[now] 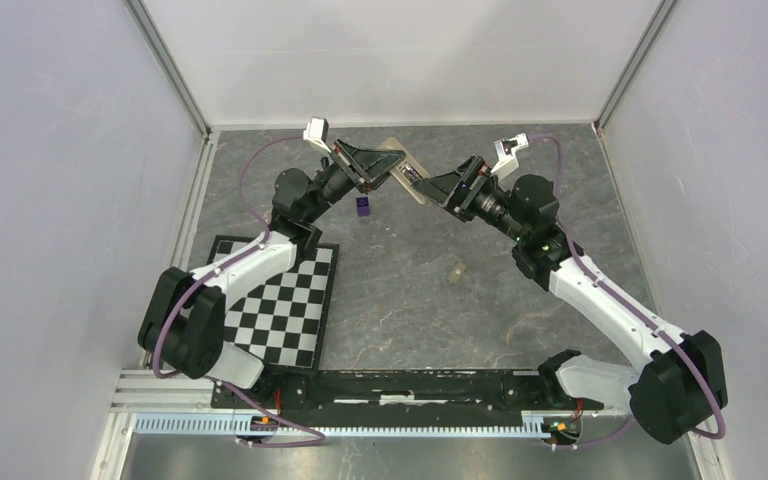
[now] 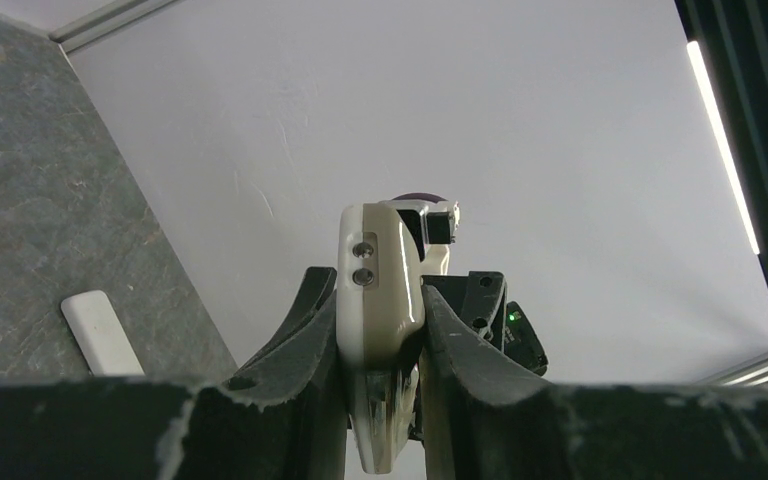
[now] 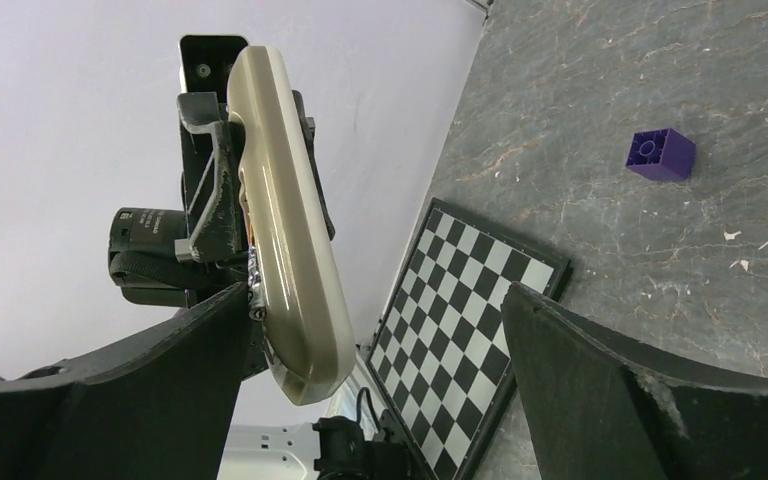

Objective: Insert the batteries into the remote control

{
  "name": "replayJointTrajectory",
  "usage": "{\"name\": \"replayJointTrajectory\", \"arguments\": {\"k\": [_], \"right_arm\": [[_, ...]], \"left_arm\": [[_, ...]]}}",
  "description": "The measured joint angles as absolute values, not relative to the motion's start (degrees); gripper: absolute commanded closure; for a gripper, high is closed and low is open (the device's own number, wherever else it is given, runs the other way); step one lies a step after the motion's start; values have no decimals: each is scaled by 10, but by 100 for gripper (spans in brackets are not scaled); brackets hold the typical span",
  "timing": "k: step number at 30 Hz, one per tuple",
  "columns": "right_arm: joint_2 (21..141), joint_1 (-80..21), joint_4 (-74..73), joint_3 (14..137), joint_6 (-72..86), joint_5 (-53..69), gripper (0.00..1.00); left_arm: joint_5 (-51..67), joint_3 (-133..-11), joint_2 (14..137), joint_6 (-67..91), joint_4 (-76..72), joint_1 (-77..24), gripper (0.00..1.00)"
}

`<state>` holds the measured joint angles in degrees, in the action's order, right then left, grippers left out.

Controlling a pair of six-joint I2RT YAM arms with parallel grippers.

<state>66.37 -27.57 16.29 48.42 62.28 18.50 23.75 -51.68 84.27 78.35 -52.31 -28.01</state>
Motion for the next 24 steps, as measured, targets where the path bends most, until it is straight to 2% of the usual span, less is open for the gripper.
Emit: {"name": "replayJointTrajectory", "arguments": {"k": [8,13,16,20,24], "right_arm": [[663,-273,180,484,623,209,2],[663,-273,198,484,623,214,7],[660,-272,208,484,627,214,12],[660,-272,221,484,630,217,25],[660,-272,226,484,640,220,33]], "left_arm": [[244,-517,843,784,-523,-274,98],[243,-517,843,786,-524,-270,98],[244,-517,843,789,-526,-270,98],[244,-517,843,794,-531,-270,98],[244,-517,843,804,-543,-270,98]]}}
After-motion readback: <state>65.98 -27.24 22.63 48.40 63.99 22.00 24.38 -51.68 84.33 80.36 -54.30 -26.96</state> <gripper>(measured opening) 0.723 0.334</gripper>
